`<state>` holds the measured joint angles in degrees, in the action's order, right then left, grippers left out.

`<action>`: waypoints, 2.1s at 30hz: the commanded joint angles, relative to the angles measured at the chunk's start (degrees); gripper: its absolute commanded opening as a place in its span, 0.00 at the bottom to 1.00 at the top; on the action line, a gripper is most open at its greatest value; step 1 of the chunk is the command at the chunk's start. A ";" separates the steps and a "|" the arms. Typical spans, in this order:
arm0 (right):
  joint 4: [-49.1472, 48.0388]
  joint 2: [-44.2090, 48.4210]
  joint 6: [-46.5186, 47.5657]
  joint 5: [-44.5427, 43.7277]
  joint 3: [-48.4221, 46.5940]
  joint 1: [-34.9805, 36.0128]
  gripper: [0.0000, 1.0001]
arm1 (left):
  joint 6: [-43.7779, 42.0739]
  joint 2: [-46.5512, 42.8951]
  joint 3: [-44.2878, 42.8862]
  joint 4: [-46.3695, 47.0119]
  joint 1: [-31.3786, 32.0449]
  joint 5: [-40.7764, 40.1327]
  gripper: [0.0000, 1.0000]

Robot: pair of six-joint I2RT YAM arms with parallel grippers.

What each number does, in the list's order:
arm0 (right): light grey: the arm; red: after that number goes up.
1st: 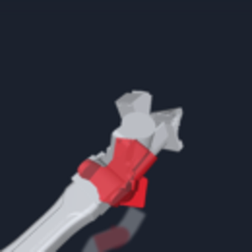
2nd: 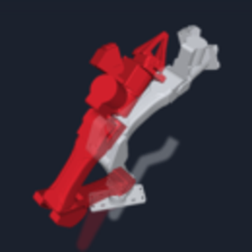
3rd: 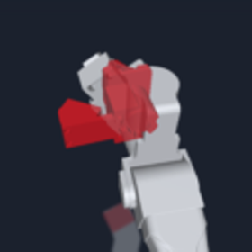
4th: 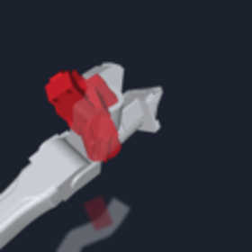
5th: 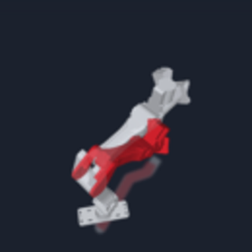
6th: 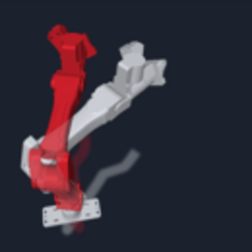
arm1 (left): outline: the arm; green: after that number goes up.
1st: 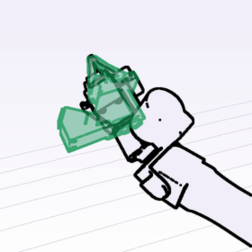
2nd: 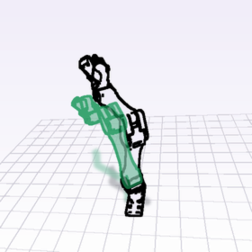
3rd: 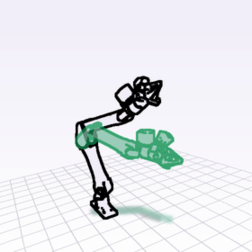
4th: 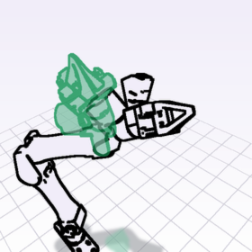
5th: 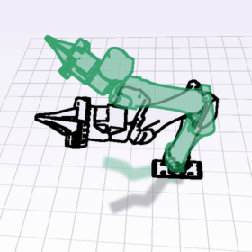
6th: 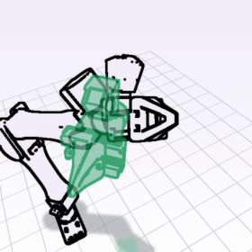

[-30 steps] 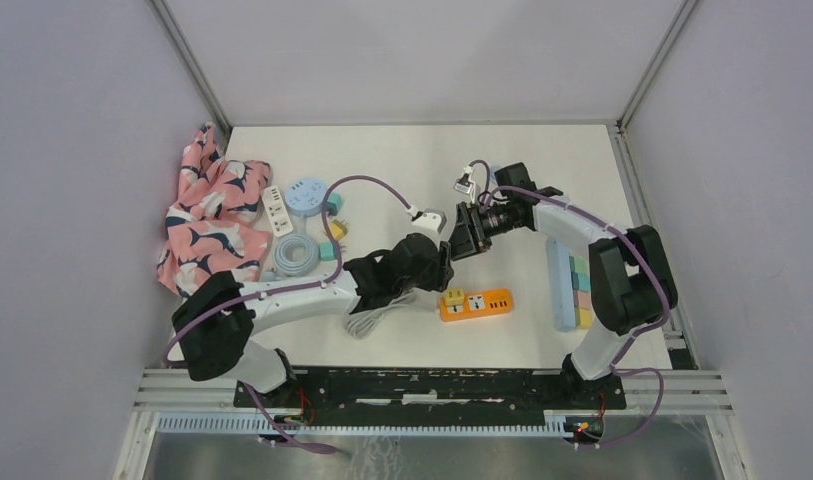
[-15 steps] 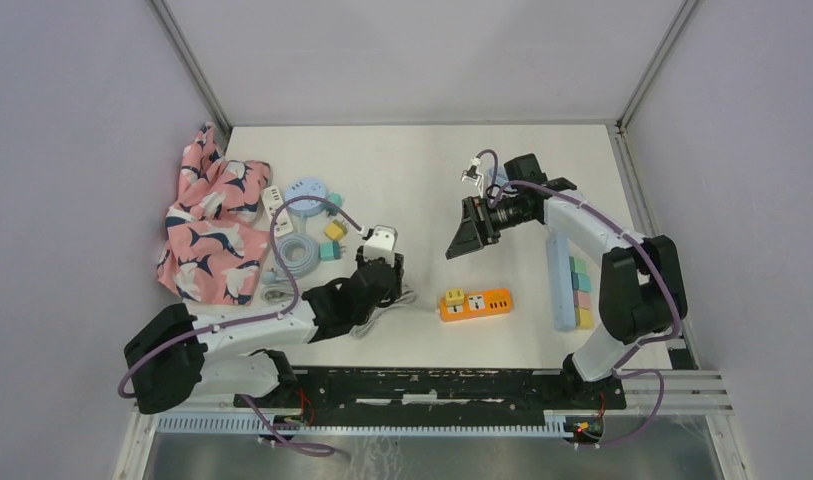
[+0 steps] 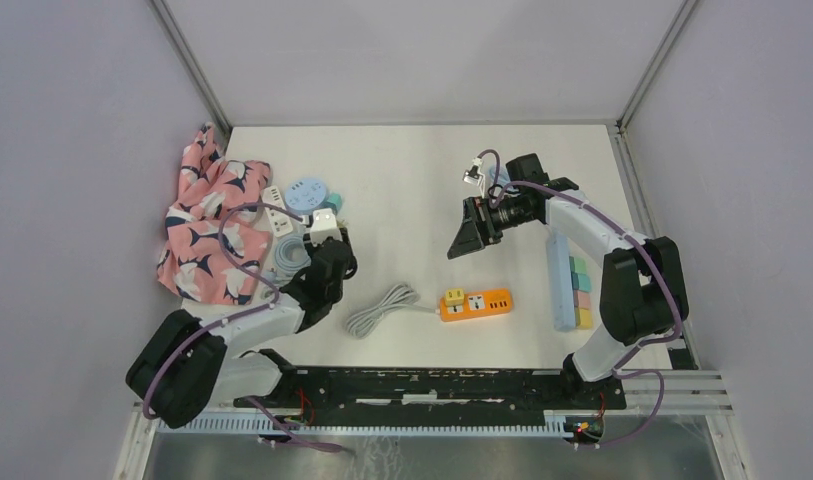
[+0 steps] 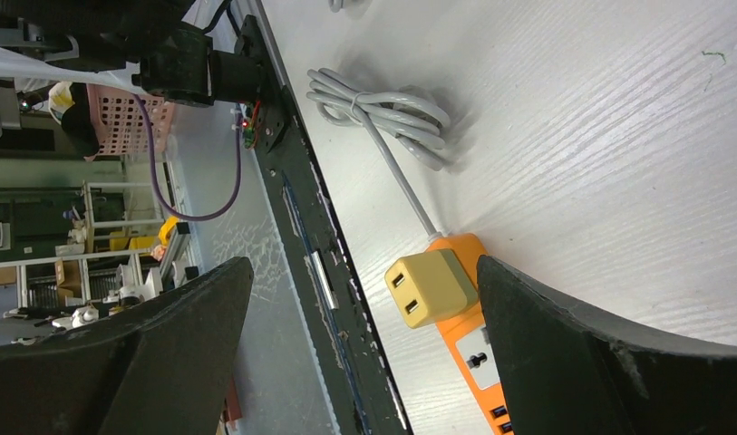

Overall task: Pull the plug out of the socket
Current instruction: Place the plug at the center of the board, then remove the plug from the socket.

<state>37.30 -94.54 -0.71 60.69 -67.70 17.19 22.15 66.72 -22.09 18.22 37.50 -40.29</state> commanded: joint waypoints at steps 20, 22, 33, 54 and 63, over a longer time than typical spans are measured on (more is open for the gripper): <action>-0.55 0.68 0.52 -1.72 -1.63 -0.10 1.00 | 4.65 22.01 -15.11 1.78 -12.80 -1.09 0.12; -0.40 0.89 0.62 -2.18 -1.50 -0.05 1.00 | 5.63 22.31 -15.55 0.80 -13.42 -1.12 0.28; -0.69 1.44 0.62 -2.28 -1.29 -0.05 1.00 | 8.40 20.90 -14.38 -0.05 -14.92 -0.58 0.85; 0.10 3.15 3.57 -2.64 -1.33 -0.05 1.00 | 4.49 -1.01 -1.07 9.80 -14.89 39.47 0.79; 2.31 4.16 7.75 -2.37 -1.96 -0.07 1.00 | 5.87 -8.02 1.52 12.70 -7.85 48.35 0.78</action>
<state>38.68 -93.38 3.73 57.74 -67.70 17.19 27.86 62.74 -22.20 25.82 25.54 3.49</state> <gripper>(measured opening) 0.996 0.775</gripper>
